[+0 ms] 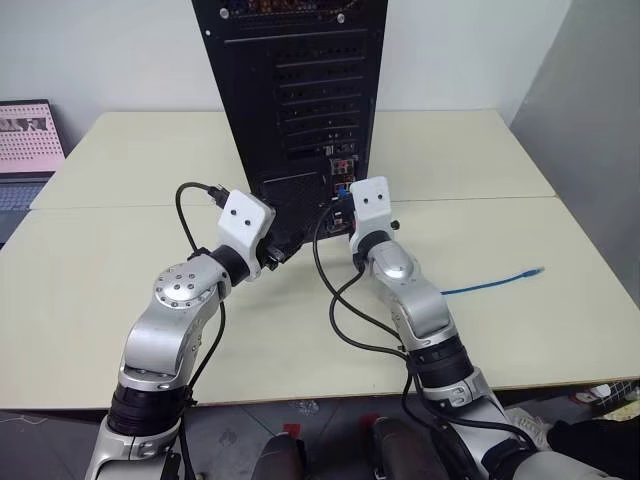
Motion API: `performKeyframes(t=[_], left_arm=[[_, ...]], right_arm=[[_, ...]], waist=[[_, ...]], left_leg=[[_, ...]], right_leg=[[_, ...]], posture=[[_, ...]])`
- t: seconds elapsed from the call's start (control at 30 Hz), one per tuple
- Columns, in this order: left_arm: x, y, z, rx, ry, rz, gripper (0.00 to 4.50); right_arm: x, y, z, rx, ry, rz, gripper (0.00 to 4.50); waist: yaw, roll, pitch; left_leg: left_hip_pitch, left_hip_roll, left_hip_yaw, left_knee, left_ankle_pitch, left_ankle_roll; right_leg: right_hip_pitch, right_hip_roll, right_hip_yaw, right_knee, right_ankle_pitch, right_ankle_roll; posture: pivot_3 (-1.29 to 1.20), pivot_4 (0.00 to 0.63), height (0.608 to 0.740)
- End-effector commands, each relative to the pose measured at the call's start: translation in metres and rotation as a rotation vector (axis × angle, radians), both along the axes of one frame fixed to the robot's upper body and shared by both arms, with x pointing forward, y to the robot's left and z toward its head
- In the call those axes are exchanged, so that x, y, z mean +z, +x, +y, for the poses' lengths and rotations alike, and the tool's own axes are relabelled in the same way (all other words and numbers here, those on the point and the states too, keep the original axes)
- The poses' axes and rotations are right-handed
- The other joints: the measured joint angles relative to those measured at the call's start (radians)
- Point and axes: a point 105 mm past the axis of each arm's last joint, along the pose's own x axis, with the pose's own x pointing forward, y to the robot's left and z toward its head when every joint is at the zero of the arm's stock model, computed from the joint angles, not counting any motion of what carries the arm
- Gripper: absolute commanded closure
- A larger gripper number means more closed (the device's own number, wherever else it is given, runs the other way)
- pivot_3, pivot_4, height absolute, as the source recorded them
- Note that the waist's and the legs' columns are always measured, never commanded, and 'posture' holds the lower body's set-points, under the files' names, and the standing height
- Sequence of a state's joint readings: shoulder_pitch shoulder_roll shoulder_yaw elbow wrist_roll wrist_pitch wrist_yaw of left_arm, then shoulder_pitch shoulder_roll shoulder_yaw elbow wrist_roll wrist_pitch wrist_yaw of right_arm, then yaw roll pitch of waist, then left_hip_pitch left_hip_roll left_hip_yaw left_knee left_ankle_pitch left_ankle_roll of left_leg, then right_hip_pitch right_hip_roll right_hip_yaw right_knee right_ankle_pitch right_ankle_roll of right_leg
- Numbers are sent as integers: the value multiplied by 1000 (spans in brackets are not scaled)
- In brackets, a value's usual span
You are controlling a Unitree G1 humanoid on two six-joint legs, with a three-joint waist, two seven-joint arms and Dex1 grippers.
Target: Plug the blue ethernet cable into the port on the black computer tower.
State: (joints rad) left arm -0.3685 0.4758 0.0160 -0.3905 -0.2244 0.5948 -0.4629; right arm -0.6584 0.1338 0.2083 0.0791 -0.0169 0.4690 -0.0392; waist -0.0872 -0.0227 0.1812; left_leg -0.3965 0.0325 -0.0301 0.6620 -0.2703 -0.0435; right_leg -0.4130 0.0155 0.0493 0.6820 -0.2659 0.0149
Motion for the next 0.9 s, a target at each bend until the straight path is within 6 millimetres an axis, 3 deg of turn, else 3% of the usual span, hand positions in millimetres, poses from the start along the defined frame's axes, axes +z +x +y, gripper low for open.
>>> performKeyframes(t=[0.03,0.1,0.13,0.4,0.73,0.9], left_arm=[[11,-2,4,16,-2,-61,1195],[10,-2,4,18,-3,-59,1195],[9,-2,4,19,-3,-58,1177],[6,2,7,45,-20,-37,1177],[-13,0,18,64,134,27,1177],[-7,-5,35,55,132,21,1177]], right_arm=[[31,-11,32,129,53,-80,4500],[29,-11,28,135,46,-77,4500],[27,-11,25,136,39,-76,3836],[17,-15,-10,137,-17,-54,2235],[31,-67,-53,452,-147,-95,34],[39,-81,-85,576,-179,-100,34]], waist=[[-1,0,0],[-2,0,0],[-2,0,0],[9,0,0],[39,0,0],[40,-1,0]], left_leg=[[0,0,0,0,0,0],[0,0,0,0,0,0],[0,0,0,0,0,0],[-3,-2,0,0,0,0],[-4,-3,0,0,0,0],[-4,-4,0,0,0,0]], right_leg=[[0,0,0,0,0,0],[0,0,0,0,0,0],[0,0,1,0,0,0],[-2,0,0,-1,0,0],[-1,-3,-1,-2,0,0],[-1,-2,-2,-2,0,0]], posture=[[0,150,740],[0,150,740],[0,150,740],[0,150,740],[0,150,740],[0,150,740]])
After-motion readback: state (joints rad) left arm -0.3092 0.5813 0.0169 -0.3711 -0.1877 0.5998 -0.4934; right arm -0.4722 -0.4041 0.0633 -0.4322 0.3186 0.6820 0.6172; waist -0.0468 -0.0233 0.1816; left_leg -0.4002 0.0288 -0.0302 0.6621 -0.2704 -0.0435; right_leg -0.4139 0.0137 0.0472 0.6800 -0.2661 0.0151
